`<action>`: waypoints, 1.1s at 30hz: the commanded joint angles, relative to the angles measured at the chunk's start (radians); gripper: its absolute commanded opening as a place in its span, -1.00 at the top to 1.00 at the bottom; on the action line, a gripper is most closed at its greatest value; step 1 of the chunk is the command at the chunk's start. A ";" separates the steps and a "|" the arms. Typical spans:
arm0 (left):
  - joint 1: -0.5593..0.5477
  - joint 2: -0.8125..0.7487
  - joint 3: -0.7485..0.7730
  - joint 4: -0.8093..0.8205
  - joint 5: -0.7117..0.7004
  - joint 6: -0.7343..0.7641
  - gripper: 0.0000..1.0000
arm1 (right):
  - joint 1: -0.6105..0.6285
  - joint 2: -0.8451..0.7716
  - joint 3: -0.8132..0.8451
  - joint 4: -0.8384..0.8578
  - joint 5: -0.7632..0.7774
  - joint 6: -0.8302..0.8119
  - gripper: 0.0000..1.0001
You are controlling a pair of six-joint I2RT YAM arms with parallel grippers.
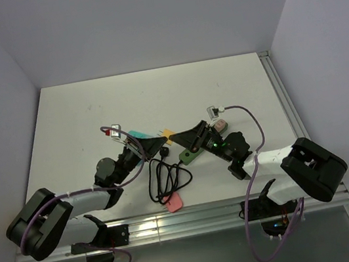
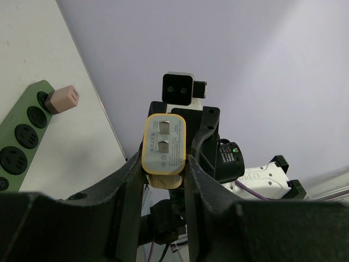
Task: Insert the plug
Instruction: Pick up the plug from the center of the board.
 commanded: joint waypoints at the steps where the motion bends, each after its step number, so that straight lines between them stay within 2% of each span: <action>1: -0.007 0.017 0.028 0.223 0.009 -0.001 0.99 | 0.008 -0.020 0.030 0.052 -0.013 -0.031 0.07; 6: -0.010 0.028 0.038 0.219 0.024 0.003 0.99 | 0.008 -0.029 0.035 0.035 -0.021 -0.048 0.28; 7: -0.013 0.028 0.044 0.224 0.028 0.012 0.99 | 0.008 -0.026 0.035 0.035 -0.022 -0.045 0.69; 9: -0.016 0.016 0.050 0.201 0.032 0.020 0.99 | 0.011 -0.022 0.038 0.038 -0.029 -0.036 0.89; 16: -0.018 -0.009 0.042 0.183 0.012 0.040 0.99 | 0.009 -0.008 0.035 0.052 -0.029 -0.025 0.78; 20: -0.020 0.000 0.047 0.186 0.021 0.037 0.95 | 0.009 -0.006 0.037 0.058 -0.036 -0.030 0.93; 23: -0.018 0.001 0.061 0.175 0.048 0.052 0.56 | 0.009 -0.044 0.034 0.038 -0.027 -0.053 1.00; 24: -0.018 -0.006 0.061 0.174 0.052 0.061 0.25 | 0.009 -0.087 0.035 -0.010 -0.012 -0.065 1.00; 25: -0.018 -0.013 0.059 0.158 0.050 0.068 0.07 | 0.011 -0.110 0.038 -0.047 0.002 -0.086 1.00; 26: -0.020 -0.035 0.058 0.141 0.044 0.074 -0.39 | 0.009 -0.135 0.041 -0.137 0.016 -0.096 1.00; 27: -0.018 -0.048 0.059 0.114 0.039 0.087 -0.64 | 0.009 -0.185 0.044 -0.185 0.039 -0.103 1.00; 29: -0.018 -0.099 0.067 -0.003 0.019 0.113 -0.95 | 0.006 -0.233 0.052 -0.317 0.100 -0.119 1.00; 31: -0.018 -0.133 0.068 -0.078 -0.008 0.147 -0.99 | 0.002 -0.291 0.061 -0.383 0.140 -0.119 1.00; 33: -0.018 -0.177 0.070 -0.122 -0.031 0.166 -0.99 | -0.012 -0.339 0.095 -0.550 0.175 -0.103 1.00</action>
